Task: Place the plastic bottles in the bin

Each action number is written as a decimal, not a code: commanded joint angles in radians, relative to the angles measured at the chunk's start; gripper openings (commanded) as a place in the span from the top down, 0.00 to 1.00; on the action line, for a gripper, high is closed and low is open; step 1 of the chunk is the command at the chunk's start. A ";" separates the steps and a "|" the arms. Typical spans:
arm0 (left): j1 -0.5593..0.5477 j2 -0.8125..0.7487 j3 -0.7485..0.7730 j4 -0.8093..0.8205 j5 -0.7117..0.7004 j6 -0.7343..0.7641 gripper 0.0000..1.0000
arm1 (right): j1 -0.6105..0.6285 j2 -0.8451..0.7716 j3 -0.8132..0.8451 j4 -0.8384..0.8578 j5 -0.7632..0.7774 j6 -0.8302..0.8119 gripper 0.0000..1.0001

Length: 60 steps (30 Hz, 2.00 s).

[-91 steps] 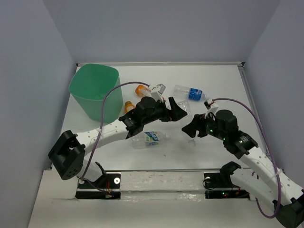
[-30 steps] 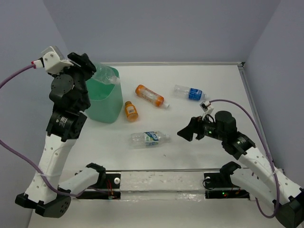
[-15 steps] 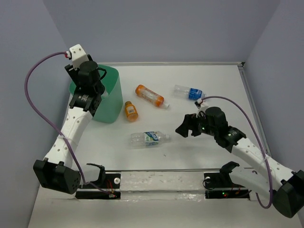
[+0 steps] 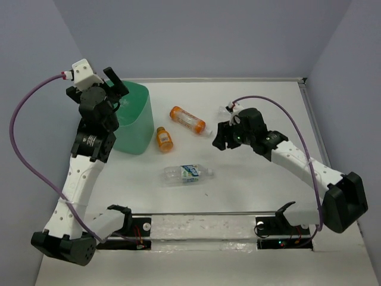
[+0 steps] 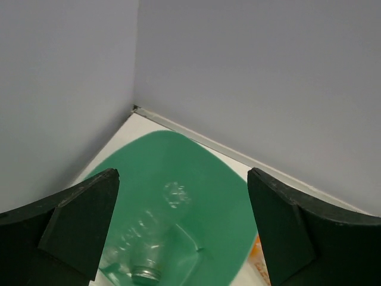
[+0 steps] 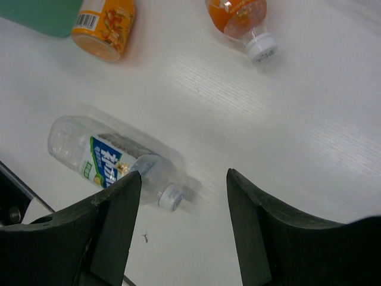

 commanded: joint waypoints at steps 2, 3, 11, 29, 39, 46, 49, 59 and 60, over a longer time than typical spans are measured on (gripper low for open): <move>-0.023 -0.123 -0.003 -0.084 0.359 -0.127 0.01 | 0.008 0.174 0.208 -0.025 -0.042 -0.150 0.35; -0.029 -0.137 -0.024 -0.088 0.415 -0.161 0.01 | 0.008 0.205 0.240 -0.051 -0.046 -0.170 0.30; -0.106 -0.266 -0.269 -0.071 0.756 -0.278 0.01 | 0.008 0.517 0.556 -0.180 -0.016 -0.376 0.11; -0.121 -0.286 -0.498 0.046 0.844 -0.362 0.01 | 0.017 1.032 1.038 -0.278 0.006 -0.502 0.06; -0.121 -0.198 -0.478 0.127 0.826 -0.428 0.01 | 0.017 0.812 0.827 -0.105 0.042 -0.401 0.55; -0.159 -0.088 -0.450 0.279 0.825 -0.540 0.01 | 0.029 0.373 0.394 0.096 -0.111 -0.223 0.56; -0.231 -0.042 -0.413 0.317 0.799 -0.554 0.01 | 0.038 0.226 0.235 0.182 -0.155 -0.129 0.58; -0.363 0.118 -0.363 0.442 0.658 -0.573 0.01 | 0.181 -0.043 -0.017 0.349 -0.180 0.030 0.61; -0.373 0.124 -0.348 0.442 0.644 -0.566 0.01 | 0.181 -0.052 -0.026 0.358 -0.188 0.041 0.61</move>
